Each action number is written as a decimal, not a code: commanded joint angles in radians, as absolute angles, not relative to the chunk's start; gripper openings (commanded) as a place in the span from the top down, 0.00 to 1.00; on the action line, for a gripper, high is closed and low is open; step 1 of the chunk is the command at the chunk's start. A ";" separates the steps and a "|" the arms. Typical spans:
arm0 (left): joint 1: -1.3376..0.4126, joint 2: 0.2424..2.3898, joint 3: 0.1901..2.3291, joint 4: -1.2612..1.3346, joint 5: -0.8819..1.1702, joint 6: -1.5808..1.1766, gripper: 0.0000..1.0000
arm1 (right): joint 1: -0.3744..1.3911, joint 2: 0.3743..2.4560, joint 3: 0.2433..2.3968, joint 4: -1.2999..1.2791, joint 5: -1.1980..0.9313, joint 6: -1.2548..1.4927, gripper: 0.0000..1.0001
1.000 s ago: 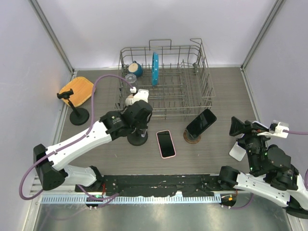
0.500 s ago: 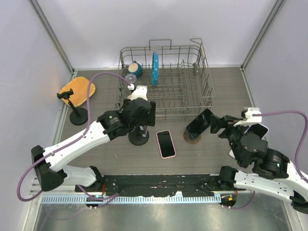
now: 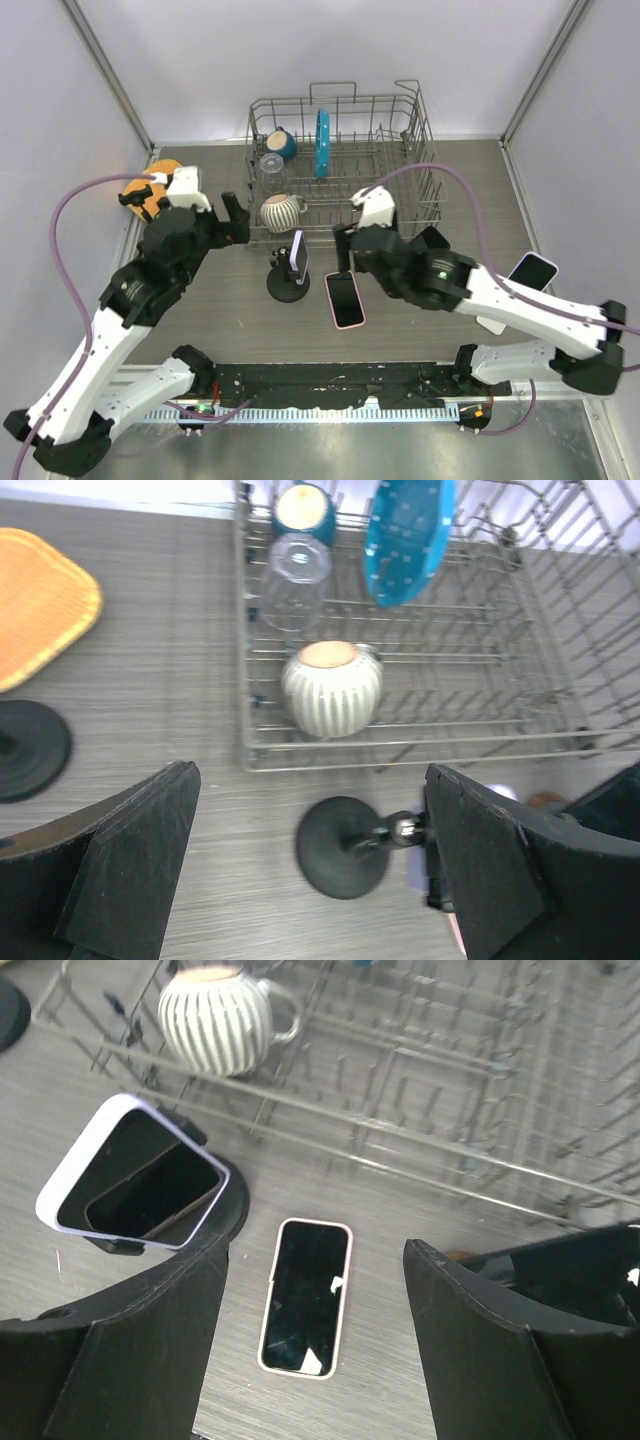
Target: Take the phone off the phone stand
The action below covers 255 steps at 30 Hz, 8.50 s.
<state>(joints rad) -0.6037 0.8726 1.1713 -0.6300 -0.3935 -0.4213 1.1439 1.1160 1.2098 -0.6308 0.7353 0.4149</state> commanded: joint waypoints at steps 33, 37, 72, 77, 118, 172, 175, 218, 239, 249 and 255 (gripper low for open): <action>-0.479 0.614 0.788 -0.436 -0.516 -0.164 0.00 | 1.282 1.692 1.588 -0.617 0.928 0.611 0.29; -0.477 0.624 0.784 -0.431 -0.463 -0.152 0.00 | 1.281 1.701 1.566 -0.618 0.913 0.609 0.35; -0.655 0.762 0.543 -0.062 0.226 0.038 0.05 | 1.220 1.359 1.166 -0.153 0.577 0.273 0.94; -0.675 0.799 0.515 0.029 0.150 0.035 0.11 | 1.220 1.345 1.151 -0.146 0.568 0.281 0.94; -0.692 0.939 0.537 0.120 0.236 0.057 1.00 | 1.198 1.357 0.977 0.179 0.726 0.239 0.47; -0.592 0.965 0.611 0.015 -0.024 -0.273 1.00 | 1.296 1.339 0.945 -0.146 0.727 0.339 0.99; -0.588 0.960 0.609 0.015 -0.020 -0.282 1.00 | 1.296 1.321 0.931 -0.155 0.751 0.345 0.99; -0.788 0.929 0.626 -0.115 0.021 -0.117 1.00 | 1.200 1.226 1.012 -0.256 0.882 0.529 0.99; -0.726 0.858 0.652 -0.284 -0.552 -0.124 1.00 | 1.197 1.062 0.937 -0.242 0.841 0.453 0.99; -0.339 0.955 0.732 -0.177 -0.476 -0.149 1.00 | 1.197 1.009 0.881 -0.210 0.784 0.420 0.99; -0.167 1.087 0.770 0.024 -0.334 -0.199 1.00 | 1.197 0.976 0.862 -0.204 0.770 0.394 0.99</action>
